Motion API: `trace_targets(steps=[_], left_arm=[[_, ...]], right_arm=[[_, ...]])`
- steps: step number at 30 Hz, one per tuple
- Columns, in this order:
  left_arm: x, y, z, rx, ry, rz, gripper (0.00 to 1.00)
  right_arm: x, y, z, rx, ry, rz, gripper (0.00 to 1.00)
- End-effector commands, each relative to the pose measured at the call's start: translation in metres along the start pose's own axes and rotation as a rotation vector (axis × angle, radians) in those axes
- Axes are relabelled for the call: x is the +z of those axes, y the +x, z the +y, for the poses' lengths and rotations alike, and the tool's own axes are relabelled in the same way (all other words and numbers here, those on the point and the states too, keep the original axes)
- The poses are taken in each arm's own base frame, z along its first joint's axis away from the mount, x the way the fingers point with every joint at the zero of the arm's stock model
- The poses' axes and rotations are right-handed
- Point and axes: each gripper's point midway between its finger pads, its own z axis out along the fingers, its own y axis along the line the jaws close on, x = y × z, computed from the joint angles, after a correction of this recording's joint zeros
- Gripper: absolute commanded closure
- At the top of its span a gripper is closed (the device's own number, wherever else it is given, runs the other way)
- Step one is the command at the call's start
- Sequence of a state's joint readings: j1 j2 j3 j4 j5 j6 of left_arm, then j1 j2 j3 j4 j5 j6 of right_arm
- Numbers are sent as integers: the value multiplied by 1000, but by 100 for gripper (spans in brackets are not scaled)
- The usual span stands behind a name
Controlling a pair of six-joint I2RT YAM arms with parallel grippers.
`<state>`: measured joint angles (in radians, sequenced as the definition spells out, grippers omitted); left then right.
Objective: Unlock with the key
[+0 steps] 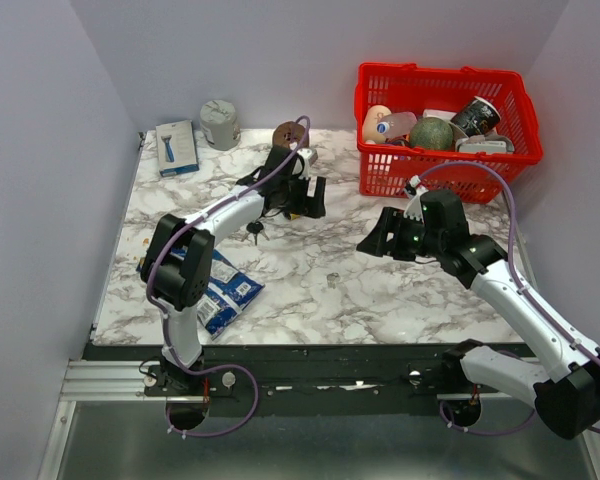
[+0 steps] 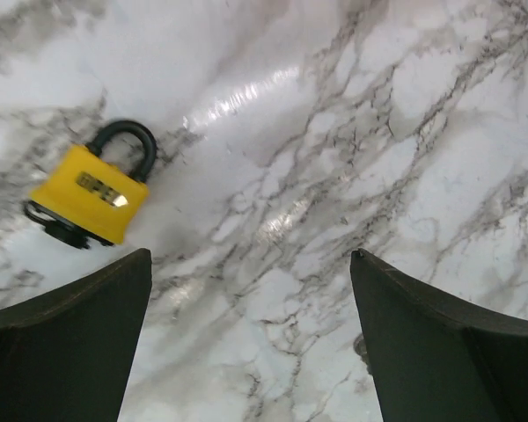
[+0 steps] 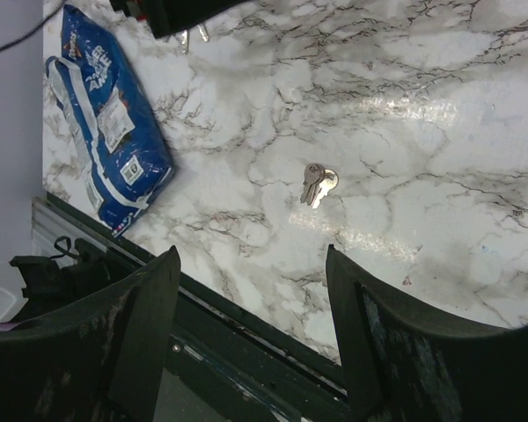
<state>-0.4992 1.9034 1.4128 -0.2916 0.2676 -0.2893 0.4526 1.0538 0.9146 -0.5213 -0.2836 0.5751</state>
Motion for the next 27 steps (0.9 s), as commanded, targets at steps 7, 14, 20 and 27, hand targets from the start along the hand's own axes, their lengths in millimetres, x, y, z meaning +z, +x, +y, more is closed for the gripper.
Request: trace_targets(steps=[7,14,20,27], left_arm=[[19,-12,61,307,-242,134,1],[42,2,68,342,-205,203,1],[55,7,76,319,-236,223,1],[52,15,92,255,-337,253,4]], right_arm=[[-4,-1,0,-24,12,-10,25],[-5,1,-1,-10,17,-2,25],[-5,3,0,0,14,5,25],[-2,6,-2,1,17,23,25]])
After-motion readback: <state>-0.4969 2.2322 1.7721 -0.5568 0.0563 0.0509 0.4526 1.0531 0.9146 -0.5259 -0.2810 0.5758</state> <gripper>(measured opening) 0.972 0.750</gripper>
